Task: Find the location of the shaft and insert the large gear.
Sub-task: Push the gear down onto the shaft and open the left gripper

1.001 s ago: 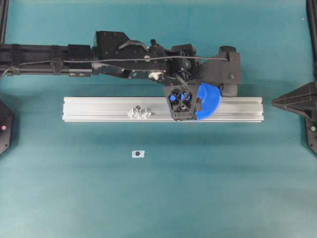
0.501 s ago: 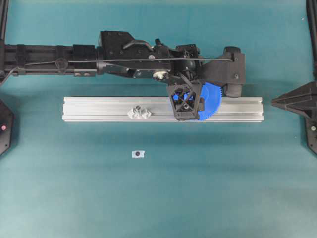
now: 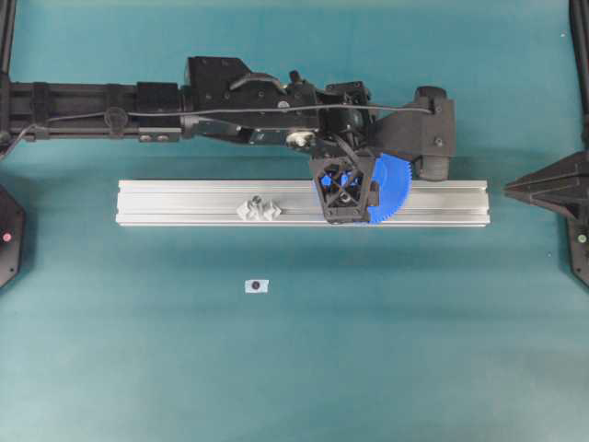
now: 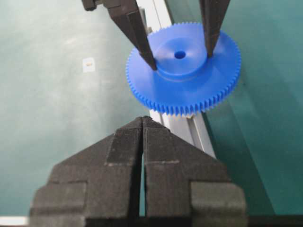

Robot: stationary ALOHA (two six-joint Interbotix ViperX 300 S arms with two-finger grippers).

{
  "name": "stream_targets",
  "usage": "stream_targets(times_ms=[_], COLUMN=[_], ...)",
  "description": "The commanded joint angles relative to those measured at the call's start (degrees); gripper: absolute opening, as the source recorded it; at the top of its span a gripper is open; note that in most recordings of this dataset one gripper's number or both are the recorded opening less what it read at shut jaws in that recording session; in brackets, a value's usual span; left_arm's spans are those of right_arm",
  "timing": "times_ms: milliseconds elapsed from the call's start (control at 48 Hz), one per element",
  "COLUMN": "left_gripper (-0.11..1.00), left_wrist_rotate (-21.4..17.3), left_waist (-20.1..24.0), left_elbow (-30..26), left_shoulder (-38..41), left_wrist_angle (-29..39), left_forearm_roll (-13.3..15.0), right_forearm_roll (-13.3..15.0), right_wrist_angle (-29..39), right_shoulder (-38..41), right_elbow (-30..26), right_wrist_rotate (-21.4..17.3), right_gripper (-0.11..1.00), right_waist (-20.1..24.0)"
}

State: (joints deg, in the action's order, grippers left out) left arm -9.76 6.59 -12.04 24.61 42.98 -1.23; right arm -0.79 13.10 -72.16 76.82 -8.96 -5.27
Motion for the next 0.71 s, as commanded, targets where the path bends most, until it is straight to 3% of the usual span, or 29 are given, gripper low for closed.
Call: stream_targets(times_ms=[0,250,688], left_gripper=[0.74,0.84,0.84], left_wrist_rotate=[0.0,-0.53,-0.44], left_waist=[-0.18,-0.09,0.53], left_elbow=[-2.55,-5.01,-4.75], left_shoulder=[-1.23,-0.97,-2.02], left_wrist_angle=[-0.18,-0.18,2.81], left_forearm_roll=[-0.09,-0.09,-0.09], right_forearm_roll=[0.0,0.09,0.09], right_wrist_angle=[-0.62,-0.62,-0.62], right_shoulder=[0.44,0.44,0.44], right_elbow=[-0.53,-0.44,-0.44], right_wrist_rotate=[-0.53,-0.53,-0.53], right_gripper=[-0.01,-0.01,-0.01], right_waist=[-0.09,-0.09,-0.09])
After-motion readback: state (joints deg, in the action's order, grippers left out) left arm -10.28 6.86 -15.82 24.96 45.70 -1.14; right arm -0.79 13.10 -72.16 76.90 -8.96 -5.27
